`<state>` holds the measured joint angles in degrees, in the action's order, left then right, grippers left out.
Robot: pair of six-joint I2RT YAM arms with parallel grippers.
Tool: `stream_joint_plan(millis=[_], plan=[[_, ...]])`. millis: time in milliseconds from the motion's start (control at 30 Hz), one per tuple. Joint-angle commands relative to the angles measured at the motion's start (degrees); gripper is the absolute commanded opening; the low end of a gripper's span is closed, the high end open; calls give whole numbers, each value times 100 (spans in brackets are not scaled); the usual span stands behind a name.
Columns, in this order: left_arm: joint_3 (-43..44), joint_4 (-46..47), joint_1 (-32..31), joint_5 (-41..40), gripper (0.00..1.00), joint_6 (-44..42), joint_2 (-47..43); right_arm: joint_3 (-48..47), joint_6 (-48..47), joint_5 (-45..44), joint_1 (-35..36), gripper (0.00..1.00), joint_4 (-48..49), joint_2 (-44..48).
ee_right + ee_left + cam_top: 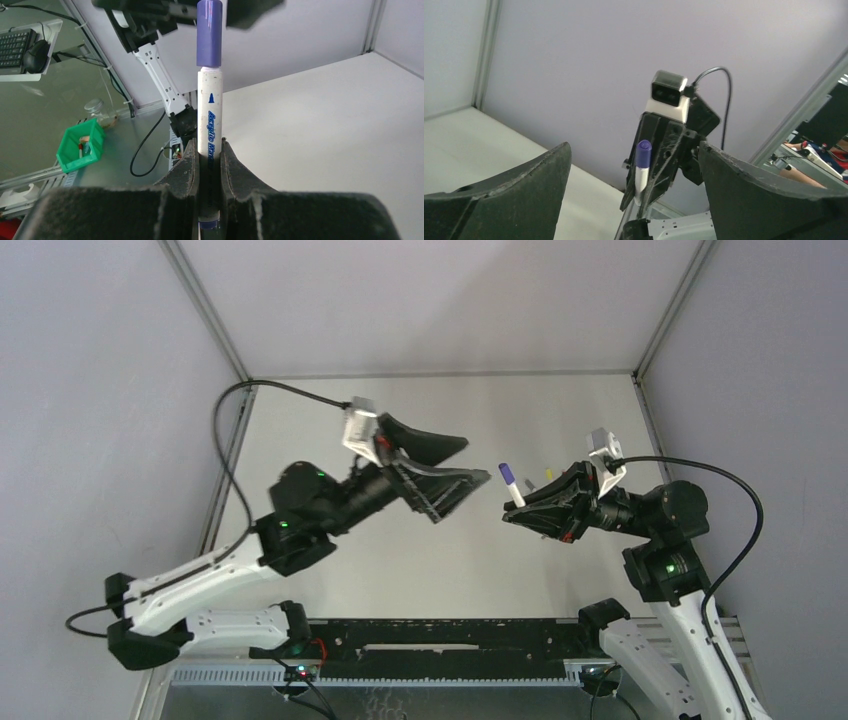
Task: Insert the pens into the pen caps
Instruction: Press the pen cap onto the pen.
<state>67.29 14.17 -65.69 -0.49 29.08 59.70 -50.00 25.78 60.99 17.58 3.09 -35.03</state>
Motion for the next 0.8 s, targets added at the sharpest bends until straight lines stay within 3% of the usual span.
stream_joint_plan(millis=[0, 133, 233, 400, 600, 767], plan=[[-21, -151, 449, 1310, 100, -480, -663, -115, -242, 397, -23, 0, 328, -224], [-946, 495, 478, 2286, 100, -1562, -1207, -115, -921, 864, 41, 0, 243, -264], [-1534, 1141, 535, 2431, 100, -2114, -1466, -248, -1823, 1328, 72, 0, -196, -311], [-1040, 473, 707, 3037, 100, -2795, -1124, -458, -3396, 1875, 155, 0, -1422, -476], [-930, 699, 716, 3648, 97, -2967, -534, -458, -4105, 1989, 197, 0, -1738, -507], [-959, 1275, 711, 3802, 84, -2590, -240, -458, -4481, 2184, 204, 0, -1911, -545]])
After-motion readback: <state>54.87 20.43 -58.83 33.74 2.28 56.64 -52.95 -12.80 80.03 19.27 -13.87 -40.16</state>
